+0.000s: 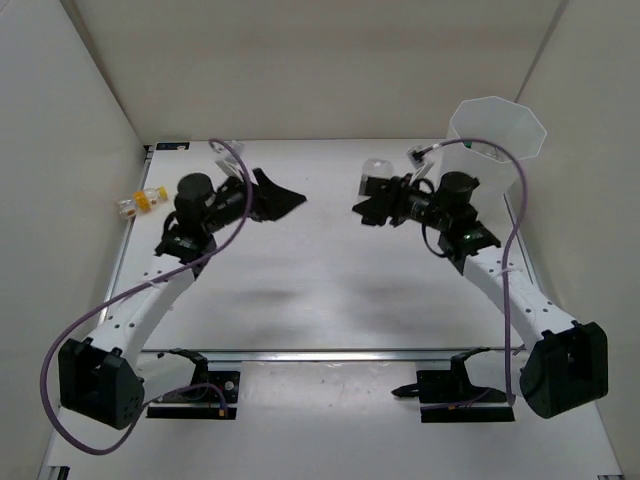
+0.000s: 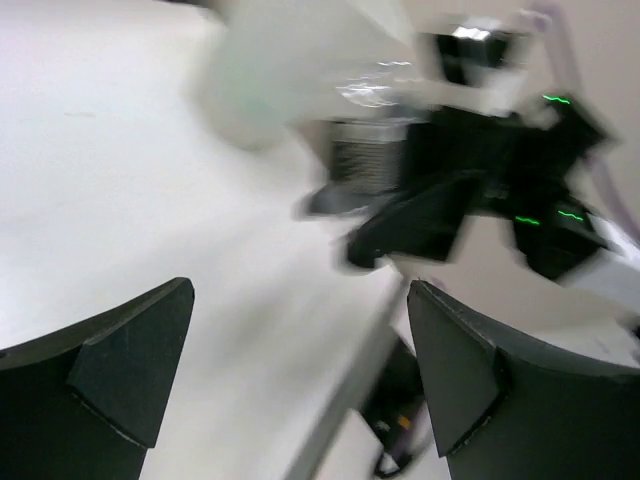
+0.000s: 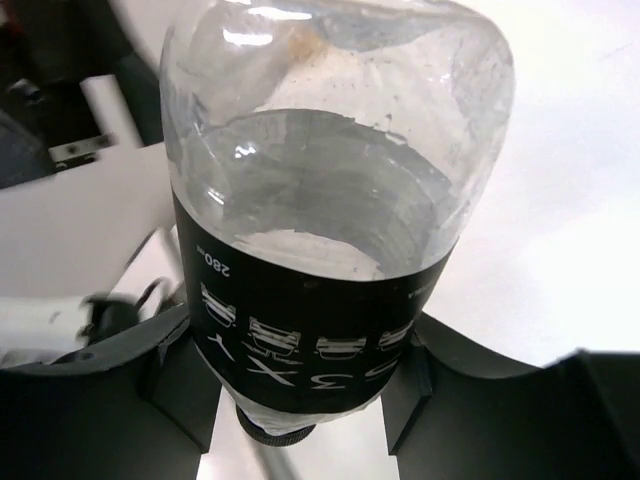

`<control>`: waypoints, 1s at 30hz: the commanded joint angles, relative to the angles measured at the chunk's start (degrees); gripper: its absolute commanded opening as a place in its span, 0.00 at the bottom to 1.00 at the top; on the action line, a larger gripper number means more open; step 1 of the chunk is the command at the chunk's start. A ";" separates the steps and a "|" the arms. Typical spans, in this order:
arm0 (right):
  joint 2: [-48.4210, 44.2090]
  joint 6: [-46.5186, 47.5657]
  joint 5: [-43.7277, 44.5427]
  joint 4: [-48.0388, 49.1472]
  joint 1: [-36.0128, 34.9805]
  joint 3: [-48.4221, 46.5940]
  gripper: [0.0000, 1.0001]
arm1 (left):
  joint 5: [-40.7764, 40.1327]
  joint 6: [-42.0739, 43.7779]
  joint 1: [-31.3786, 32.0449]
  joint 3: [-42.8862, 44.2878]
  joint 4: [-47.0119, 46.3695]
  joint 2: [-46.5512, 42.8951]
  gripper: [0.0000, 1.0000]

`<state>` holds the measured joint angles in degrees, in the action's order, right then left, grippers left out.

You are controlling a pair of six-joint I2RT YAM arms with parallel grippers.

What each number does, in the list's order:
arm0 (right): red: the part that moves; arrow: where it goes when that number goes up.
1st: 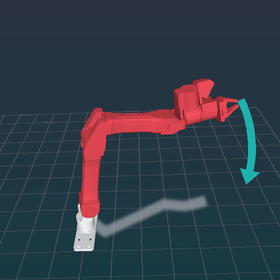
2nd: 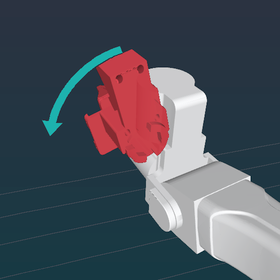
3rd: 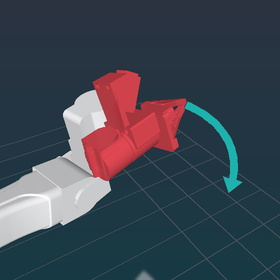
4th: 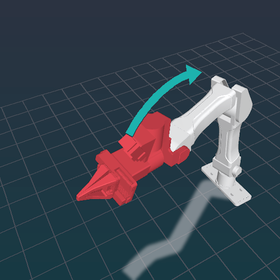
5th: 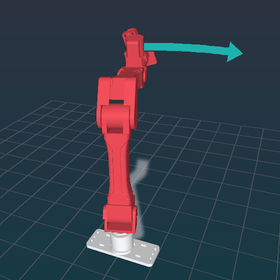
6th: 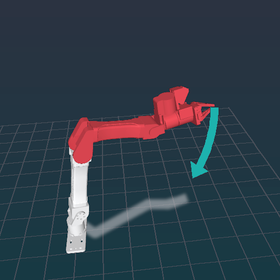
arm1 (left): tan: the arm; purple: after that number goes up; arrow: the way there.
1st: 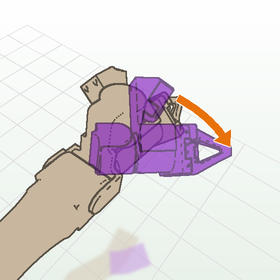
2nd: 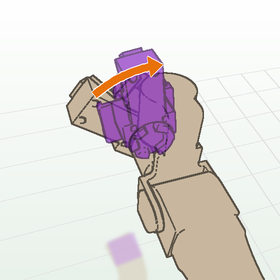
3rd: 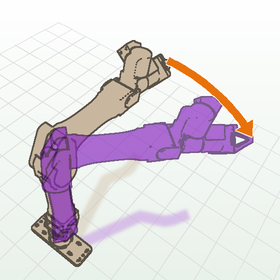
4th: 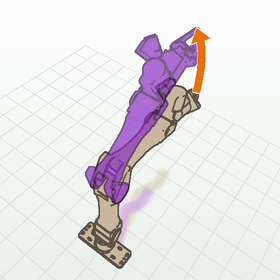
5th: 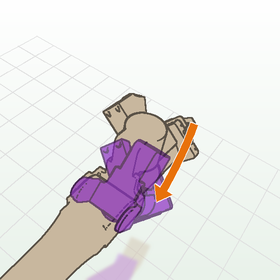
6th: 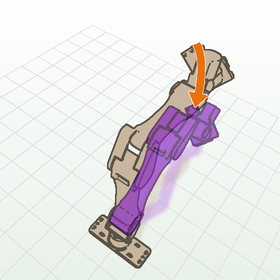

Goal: Put the plastic bottles in the bin

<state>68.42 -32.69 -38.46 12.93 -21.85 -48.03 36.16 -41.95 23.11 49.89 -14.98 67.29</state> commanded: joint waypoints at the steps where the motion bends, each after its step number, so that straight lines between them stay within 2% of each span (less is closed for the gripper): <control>1: -0.67 9.98 3.37 -11.21 7.84 -11.19 0.00 | -12.01 9.86 -8.24 9.67 26.99 -3.39 0.98; 2: -0.05 12.97 4.69 -16.39 10.48 -15.73 0.00 | -16.52 13.35 -10.44 14.40 32.51 -2.43 0.99; 4: 3.01 15.88 8.72 -22.22 15.41 -22.00 0.00 | -33.26 18.13 -13.26 19.25 47.35 0.64 0.99; 6: 6.19 18.09 13.48 -27.50 21.12 -30.68 0.00 | -40.10 21.81 -16.68 20.69 51.10 3.19 0.98; 7: 8.72 19.75 16.11 -30.56 21.75 -34.72 0.00 | -43.16 22.26 -19.48 21.21 52.32 4.25 0.99; 9: 12.78 21.08 19.46 -34.27 27.45 -40.18 0.00 | -45.56 23.31 -25.02 21.48 52.34 6.26 0.98; 11: 19.52 21.88 21.13 -36.82 30.28 -45.82 0.00 | -50.38 24.37 -26.88 22.79 51.90 8.82 0.98; 14: 29.10 23.01 23.86 -41.22 33.44 -56.27 0.00 | -48.83 26.48 -30.75 28.05 54.44 17.42 0.99; 16: 34.55 23.54 24.92 -43.68 34.76 -65.39 0.00 | -50.39 29.19 -32.16 30.95 54.19 23.30 0.99; 18: 40.97 23.55 25.10 -47.98 35.38 -71.72 0.00 | -47.87 32.10 -34.27 35.08 52.69 27.61 0.98; 20: 45.02 24.16 23.97 -50.27 36.17 -78.94 0.11 | -43.92 35.53 -36.55 38.42 52.16 32.97 0.99; 22: 48.20 23.81 22.11 -52.21 36.79 -83.86 0.34 | -40.83 38.60 -38.75 42.21 51.11 36.49 0.99; 23: 50.21 23.72 21.33 -52.82 37.05 -85.81 0.52 | -40.56 38.09 -38.85 44.92 51.72 39.12 0.98; 24: 51.01 23.72 20.88 -53.00 37.05 -86.61 0.65 | -39.69 37.91 -39.46 48.77 53.29 40.71 0.99; 25: 51.63 23.55 20.88 -52.92 37.05 -87.66 0.68 | -39.16 36.69 -39.72 49.77 54.09 43.25 0.98; 27: 52.07 24.42 20.35 -52.57 36.70 -88.29 0.80 | -41.85 32.30 -39.64 53.37 55.67 45.73 0.99; 30: 51.73 25.73 22.27 -51.96 34.94 -88.11 0.87 | -48.97 19.83 -39.64 52.95 56.21 46.97 0.99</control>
<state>122.52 -8.73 -16.53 -40.45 14.28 -133.12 -7.92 -12.86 -16.93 101.41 38.57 115.31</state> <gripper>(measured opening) 0.859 0.986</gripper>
